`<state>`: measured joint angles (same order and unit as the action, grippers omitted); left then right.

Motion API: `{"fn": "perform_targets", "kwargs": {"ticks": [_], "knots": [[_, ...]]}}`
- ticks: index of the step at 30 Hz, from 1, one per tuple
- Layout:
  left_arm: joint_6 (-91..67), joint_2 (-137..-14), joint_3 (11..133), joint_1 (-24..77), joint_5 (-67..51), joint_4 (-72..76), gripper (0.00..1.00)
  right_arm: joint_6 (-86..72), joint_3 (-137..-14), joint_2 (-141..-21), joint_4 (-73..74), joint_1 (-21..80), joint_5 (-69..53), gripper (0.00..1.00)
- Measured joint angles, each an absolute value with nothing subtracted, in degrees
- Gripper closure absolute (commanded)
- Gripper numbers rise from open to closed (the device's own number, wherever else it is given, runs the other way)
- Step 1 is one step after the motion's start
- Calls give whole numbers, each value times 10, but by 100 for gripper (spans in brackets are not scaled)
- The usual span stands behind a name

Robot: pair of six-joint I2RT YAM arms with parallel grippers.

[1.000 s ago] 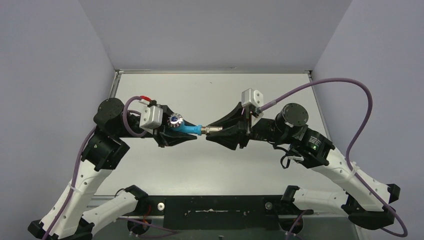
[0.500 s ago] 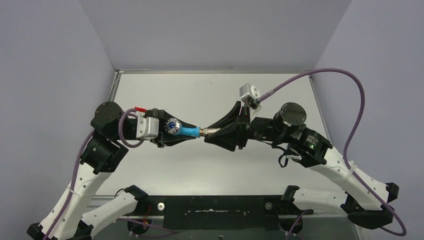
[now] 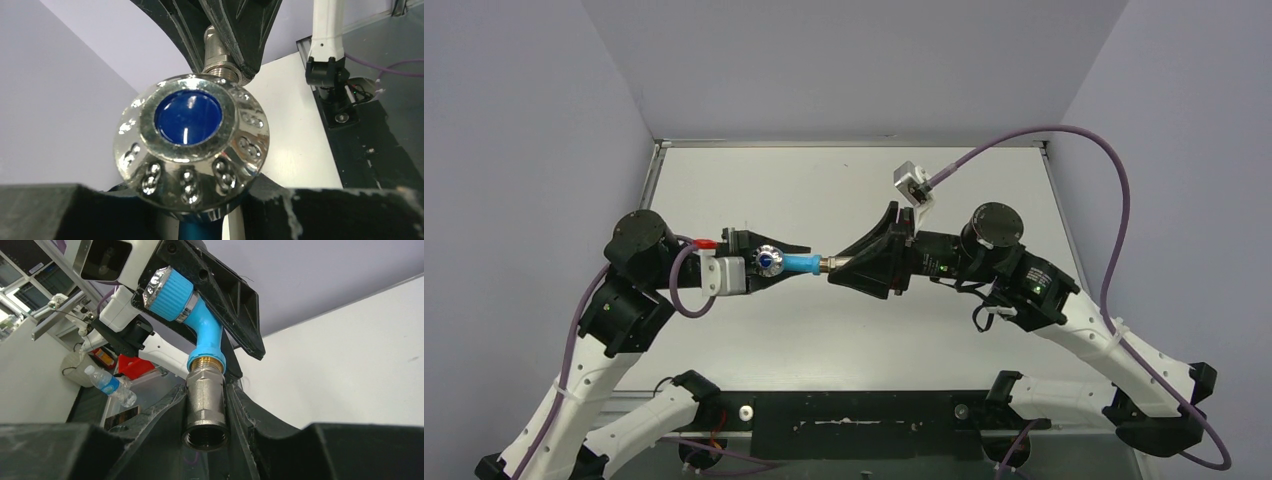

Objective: Install the water faucets
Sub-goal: Install the water faucet onto the adaptor.

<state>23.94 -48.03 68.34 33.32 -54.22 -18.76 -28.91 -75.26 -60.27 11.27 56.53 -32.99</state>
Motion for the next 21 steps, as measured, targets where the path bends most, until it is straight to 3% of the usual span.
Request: {"fn": "perform_targets", "kwargs": {"ticks": [21], "knots": [[354, -458, 649, 335, -451, -185, 100, -443, -707, -611, 49, 524, -321, 100]]}}
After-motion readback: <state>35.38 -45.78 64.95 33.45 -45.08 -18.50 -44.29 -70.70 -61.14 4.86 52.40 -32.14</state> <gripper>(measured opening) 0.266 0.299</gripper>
